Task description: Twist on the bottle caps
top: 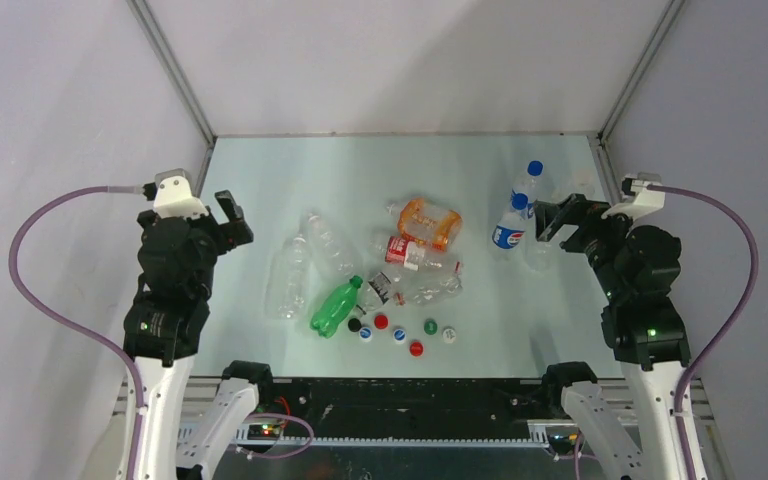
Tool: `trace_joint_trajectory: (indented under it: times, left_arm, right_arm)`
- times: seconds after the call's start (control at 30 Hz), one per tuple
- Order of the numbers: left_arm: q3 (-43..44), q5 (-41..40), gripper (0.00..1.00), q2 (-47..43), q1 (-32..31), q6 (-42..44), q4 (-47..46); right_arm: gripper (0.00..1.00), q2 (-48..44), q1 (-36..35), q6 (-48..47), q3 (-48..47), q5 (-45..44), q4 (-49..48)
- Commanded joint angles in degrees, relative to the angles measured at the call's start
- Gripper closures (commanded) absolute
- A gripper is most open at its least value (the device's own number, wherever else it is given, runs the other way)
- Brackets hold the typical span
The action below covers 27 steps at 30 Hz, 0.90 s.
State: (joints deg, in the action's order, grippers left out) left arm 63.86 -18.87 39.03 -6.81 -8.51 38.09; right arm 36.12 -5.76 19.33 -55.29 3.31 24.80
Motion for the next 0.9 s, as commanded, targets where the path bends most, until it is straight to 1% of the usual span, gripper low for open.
trace_joint_trajectory:
  times: [0.0, 0.2, 0.33, 0.57, 0.6, 0.63, 0.67, 0.7, 0.73, 0.77, 0.8, 0.83, 0.87]
  left_arm:
    - [0.1, 1.6, 0.02, -0.7, -0.3, 1.1, -0.7]
    - [-1.9, 3.5, 0.02, -2.0, -0.3, 1.3, -1.0]
    - [-3.4, 4.9, 0.02, -2.5, -0.4, 1.4, -1.6]
    - [-5.7, 5.6, 0.02, -3.1, -1.3, 1.8, -2.0]
    - [-5.9, 5.7, 0.02, -3.3, -1.4, 2.1, -2.0]
    - [-6.3, 5.7, 0.02, -3.4, -1.7, 2.2, -2.0]
    - [-6.4, 5.5, 0.02, -3.5, -1.8, 2.5, -2.0]
    - [-6.8, 5.4, 0.02, -3.5, -2.1, 2.6, -1.9]
    - [-6.9, 5.2, 0.02, -3.6, -2.2, 2.9, -1.9]
    - [-7.1, 5.1, 0.02, -3.6, -2.5, 3.2, -1.8]
    - [-7.1, 5.0, 0.02, -3.5, -2.6, 3.4, -1.8]
    - [-7.2, 5.0, 0.02, -3.4, -2.9, 3.6, -1.8]
    - [-7.2, 5.0, 0.02, -3.4, -3.1, 3.7, -1.7]
  right_arm:
    - [0.01, 1.0, 0.1, -1.6, -1.2, 1.1, -0.4]
    - [0.01, 2.1, -0.8, -2.9, -3.3, 2.5, 3.5]
    - [0.01, 5.3, -3.9, -3.8, -5.3, 1.6, 7.9]
    - [0.01, 12.9, -18.2, -5.6, -10.7, -6.5, 18.1]
    - [0.01, 14.1, -21.8, -5.4, -11.2, -8.2, 18.7]
    - [0.01, 14.6, -23.6, -4.8, -11.3, -8.9, 19.6]
    - [0.01, 15.8, -27.7, -4.5, -11.4, -10.3, 20.0]
    - [0.01, 16.6, -29.9, -3.5, -11.4, -10.7, 20.7]
    - [0.01, 18.6, -34.5, -3.0, -11.5, -11.5, 21.5]
    - [0.01, 19.8, -36.4, -1.7, -11.6, -12.0, 21.8]
    - [0.00, 22.4, -40.5, -1.1, -11.7, -13.1, 22.6]
    - [0.01, 25.0, -42.4, -0.2, -11.7, -13.6, 22.9]
    - [0.01, 26.3, -46.1, 0.2, -11.7, -14.4, 23.6]
